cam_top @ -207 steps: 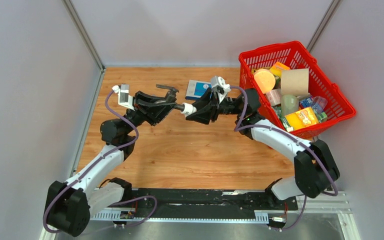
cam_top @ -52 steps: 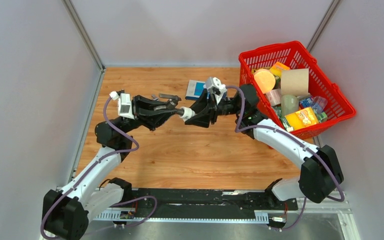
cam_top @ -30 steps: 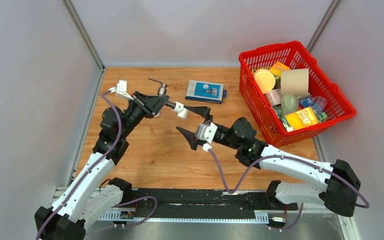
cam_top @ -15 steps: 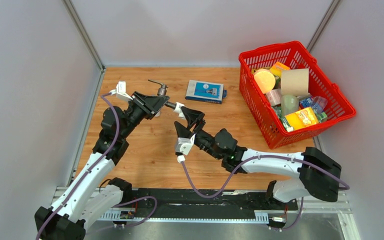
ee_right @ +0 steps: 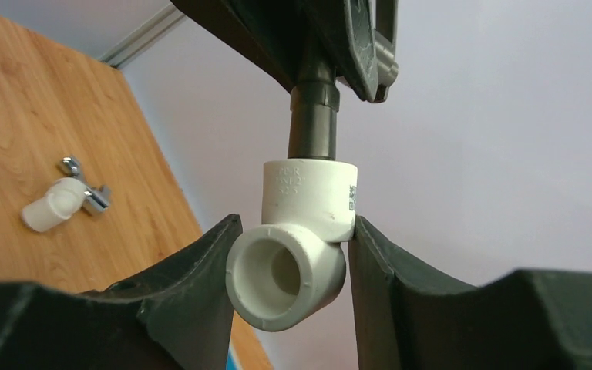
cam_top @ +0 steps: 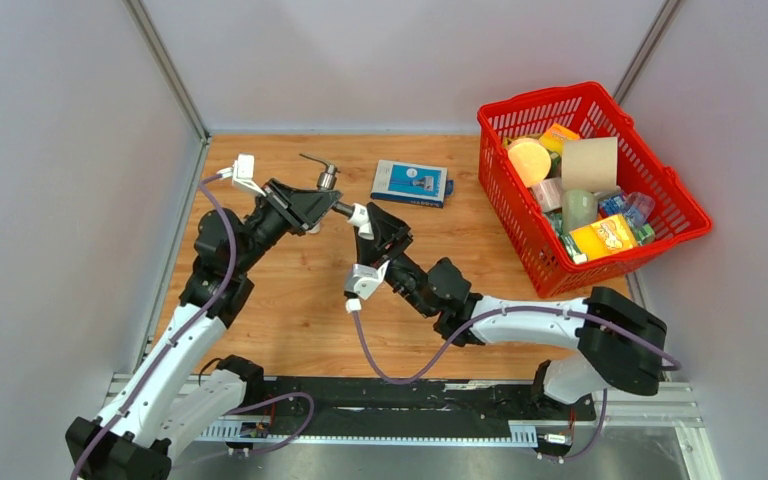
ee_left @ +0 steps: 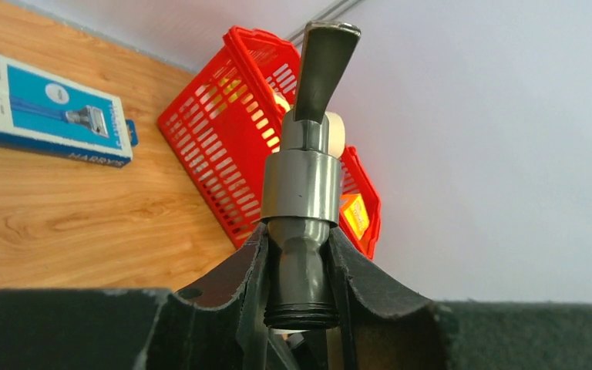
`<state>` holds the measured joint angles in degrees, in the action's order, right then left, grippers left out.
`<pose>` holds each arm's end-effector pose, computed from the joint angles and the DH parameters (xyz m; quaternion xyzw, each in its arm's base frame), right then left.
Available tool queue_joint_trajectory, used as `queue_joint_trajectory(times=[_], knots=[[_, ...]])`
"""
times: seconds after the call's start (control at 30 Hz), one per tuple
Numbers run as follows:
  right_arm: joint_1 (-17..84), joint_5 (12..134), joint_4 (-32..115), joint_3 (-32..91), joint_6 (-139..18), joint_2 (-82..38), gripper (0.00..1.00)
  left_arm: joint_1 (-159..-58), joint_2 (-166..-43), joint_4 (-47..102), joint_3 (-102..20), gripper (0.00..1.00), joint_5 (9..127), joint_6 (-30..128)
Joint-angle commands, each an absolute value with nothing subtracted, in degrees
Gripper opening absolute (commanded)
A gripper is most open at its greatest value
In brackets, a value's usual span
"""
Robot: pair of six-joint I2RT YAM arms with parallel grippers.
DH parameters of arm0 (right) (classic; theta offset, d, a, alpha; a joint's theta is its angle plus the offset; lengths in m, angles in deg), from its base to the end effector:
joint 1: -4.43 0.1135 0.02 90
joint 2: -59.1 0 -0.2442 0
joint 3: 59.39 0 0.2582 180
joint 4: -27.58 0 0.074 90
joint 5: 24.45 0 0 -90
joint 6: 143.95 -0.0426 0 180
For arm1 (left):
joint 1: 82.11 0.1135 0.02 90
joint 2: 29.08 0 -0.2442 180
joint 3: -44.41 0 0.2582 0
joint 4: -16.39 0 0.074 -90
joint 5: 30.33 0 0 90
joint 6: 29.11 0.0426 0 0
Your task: Install the water faucets
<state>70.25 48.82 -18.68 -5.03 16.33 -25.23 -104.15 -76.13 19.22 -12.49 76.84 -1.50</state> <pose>0.1462 0.2958 0.2597 -0.5069 0.3298 -0.1180 0.7876 0.2009 -0.0949 0.3504 -0.1210 0.6534 -0.5709 0.4821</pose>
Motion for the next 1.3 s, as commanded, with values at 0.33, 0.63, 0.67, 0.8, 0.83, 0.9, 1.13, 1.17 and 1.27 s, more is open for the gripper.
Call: queue_joint_trajectory(times=[0.33,0.63,0.67,0.8,0.83,0.9,1.13,1.17,1.27], knots=[[53.2,97.0,24.4,11.5,-26.7,-11.6,0.00,-104.2,-78.3,11.9,-20.1,0.00,111.2,40.0],[42.6,127.5,24.1,16.9,-46.5,-17.6,0.02,-104.2,-79.0,12.0,-21.7,0.00,136.8,47.8],[42.2,128.2,24.1,17.3,-47.5,-18.6,0.02,-104.2,-79.4,12.2,-21.8,0.00,138.1,47.7],[42.0,124.9,24.1,17.2,-47.5,-19.1,0.22,-104.1,-78.9,15.4,-22.3,0.00,138.1,49.2],[42.0,122.9,24.0,17.1,-47.1,-18.8,0.29,-104.2,-78.4,17.2,-22.0,0.00,137.1,50.3],[42.0,118.8,23.6,16.4,-46.1,-17.5,0.42,-104.1,-77.1,17.7,-21.0,0.00,130.5,49.7],[42.1,100.5,14.6,7.6,-42.6,-9.0,0.67,-104.2,-75.8,13.9,-17.0,0.00,101.6,37.2],[42.2,99.1,12.3,6.0,-42.1,-7.8,0.68,-104.1,-76.2,13.5,-16.8,0.00,99.6,35.5],[43.6,95.8,8.4,2.7,-39.0,-5.1,0.70,-104.1,-77.0,13.9,-16.0,0.00,89.6,25.9]])
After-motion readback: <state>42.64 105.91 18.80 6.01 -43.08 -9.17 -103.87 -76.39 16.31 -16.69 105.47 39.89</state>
